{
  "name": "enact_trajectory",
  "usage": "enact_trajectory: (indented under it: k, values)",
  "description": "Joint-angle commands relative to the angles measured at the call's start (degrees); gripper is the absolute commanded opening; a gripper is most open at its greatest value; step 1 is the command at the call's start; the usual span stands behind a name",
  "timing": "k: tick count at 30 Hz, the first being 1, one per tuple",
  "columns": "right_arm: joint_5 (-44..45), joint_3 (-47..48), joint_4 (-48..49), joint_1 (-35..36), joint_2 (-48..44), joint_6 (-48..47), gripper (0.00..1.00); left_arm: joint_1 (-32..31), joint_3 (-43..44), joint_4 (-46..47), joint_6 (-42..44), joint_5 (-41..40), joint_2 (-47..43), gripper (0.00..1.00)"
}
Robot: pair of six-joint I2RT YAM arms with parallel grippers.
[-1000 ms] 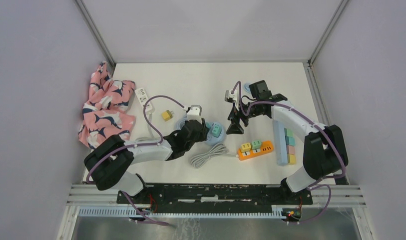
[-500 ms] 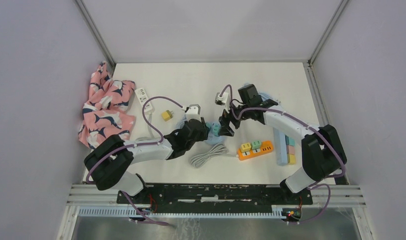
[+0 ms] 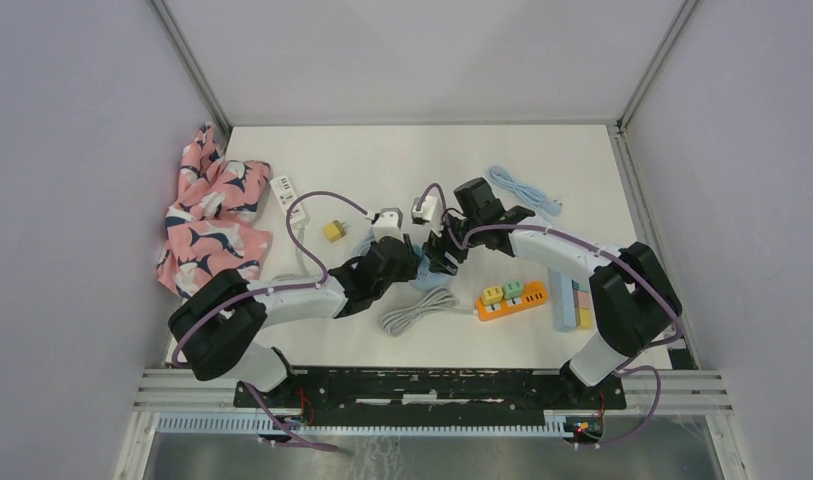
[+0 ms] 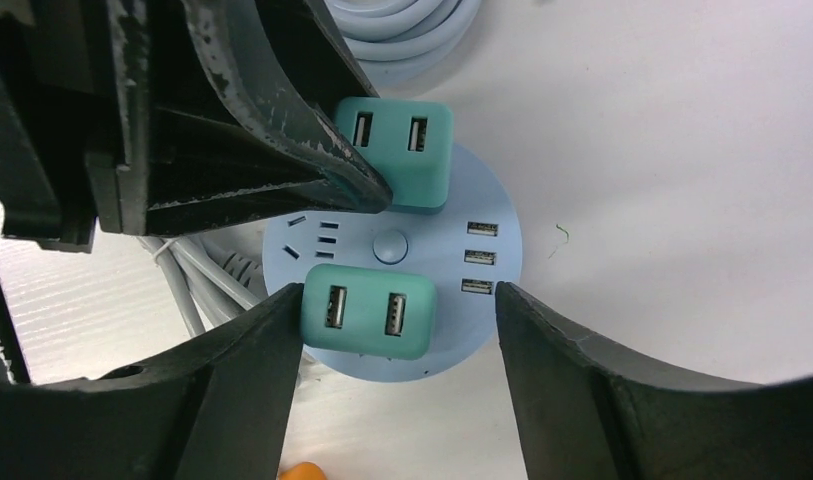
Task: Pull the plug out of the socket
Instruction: Remove the plug from the socket.
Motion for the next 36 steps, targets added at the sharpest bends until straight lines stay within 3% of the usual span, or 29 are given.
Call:
enact_trajectory:
  k: [1,4,8,10,13,16,21,31,36]
  values:
    - [2.7,0.0,2.1,1.4,0.3,-2.5,0.72,-0.5,3.4,3.1,-4.1,1.6,0.0,0.03]
    - [3.3,0.2,1.8,1.9,0.8,-3.2,0.62,-0.5,3.4,2.9,-4.2,1.8,-0.4,0.03]
    - [2.6,0.9,0.7,1.9,1.2,-3.5,0.34,-0.4,3.4,2.4,-4.7,1.7,-1.3,0.04]
    - [2.1,1.3,0.1,1.9,1.1,-3.2,0.23,-0.5,3.5,1.4,-5.3,1.3,-2.1,0.13]
    - [1.4,1.9,-0.4,1.8,0.9,-2.0,0.12,-0.5,3.4,0.5,-5.9,0.9,-3.9,0.35]
    - [0.2,2.6,-0.4,1.7,0.8,0.0,0.08,-0.4,2.8,-0.1,-6.6,-0.1,-6.3,0.58]
    - [-2.0,3.3,-0.1,0.8,0.8,3.9,0.04,-0.4,1.4,-1.2,-7.2,-1.2,-11.7,0.78]
    - [-9.7,4.2,1.1,-3.9,2.2,12.0,0.0,-0.2,-5.3,-0.1,-6.4,1.9,-22.7,0.88]
    - [-13.2,4.0,2.7,-6.0,2.5,16.0,0.0,0.1,-11.1,5.6,-7.4,5.2,-28.9,0.93]
